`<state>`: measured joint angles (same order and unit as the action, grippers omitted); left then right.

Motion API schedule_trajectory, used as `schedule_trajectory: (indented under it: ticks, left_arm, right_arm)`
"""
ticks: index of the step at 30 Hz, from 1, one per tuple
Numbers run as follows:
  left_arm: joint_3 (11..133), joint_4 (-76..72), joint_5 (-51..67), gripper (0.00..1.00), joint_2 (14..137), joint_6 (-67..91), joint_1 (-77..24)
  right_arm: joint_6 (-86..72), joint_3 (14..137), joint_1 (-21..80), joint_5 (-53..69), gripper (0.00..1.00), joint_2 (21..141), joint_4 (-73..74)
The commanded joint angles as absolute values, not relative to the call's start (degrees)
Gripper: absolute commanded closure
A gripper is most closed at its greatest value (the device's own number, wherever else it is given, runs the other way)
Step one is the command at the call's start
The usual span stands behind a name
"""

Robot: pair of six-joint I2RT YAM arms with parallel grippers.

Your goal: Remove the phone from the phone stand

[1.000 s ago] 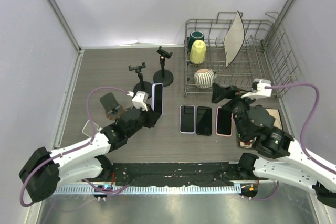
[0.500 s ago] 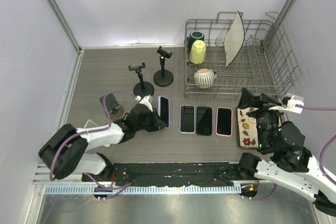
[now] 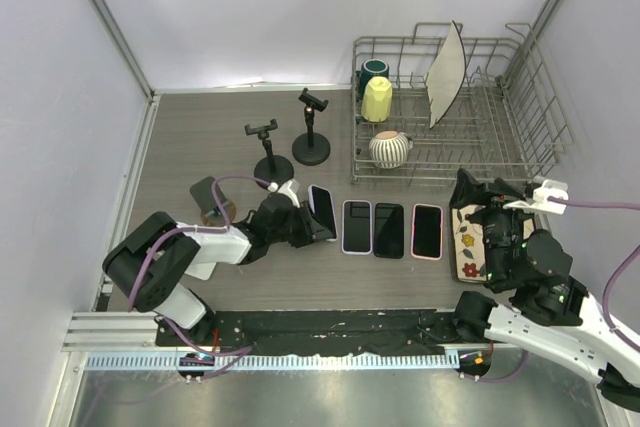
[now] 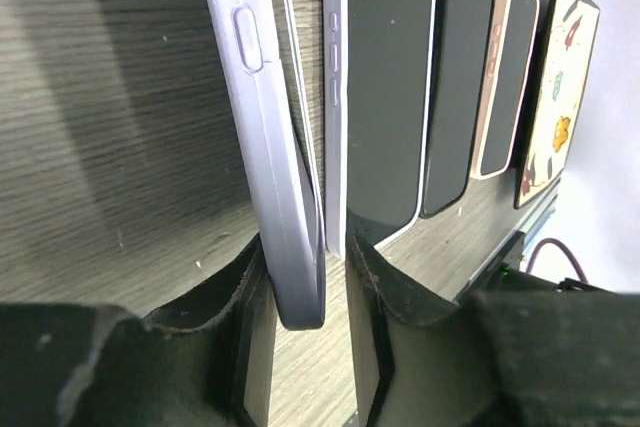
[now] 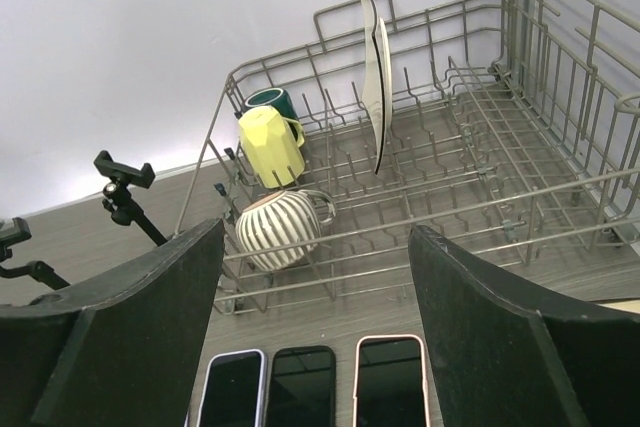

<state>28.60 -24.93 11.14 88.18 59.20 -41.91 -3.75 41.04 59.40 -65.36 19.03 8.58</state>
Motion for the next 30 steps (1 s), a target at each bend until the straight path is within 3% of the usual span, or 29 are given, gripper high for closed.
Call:
schedule_trajectory:
  ticks: [1,4,7,20,30]
  left_arm:
    - [29.27,-27.36,13.28,0.54,85.97,61.35,-41.84]
    - [28.92,-21.39,9.86,0.31,82.37,59.78,-41.75]
    - [29.53,-15.15,6.43,0.21,80.07,57.40,-41.84]
    - [36.03,4.03,-5.27,0.01,71.73,48.52,-40.87]
    - [45.76,10.78,3.86,0.00,64.43,42.46,-24.27]
  right_arm:
    - [-1.76,41.22,59.41,-65.57,0.21,21.35,6.06]
    - [-1.41,41.48,59.33,-65.13,0.21,22.50,5.98]
    - [-0.97,41.66,59.33,-64.34,0.21,23.11,5.98]
    - [-0.35,42.54,59.33,-65.47,0.21,23.82,5.98]
    - [-0.26,45.26,59.33,-68.72,0.18,22.94,9.40]
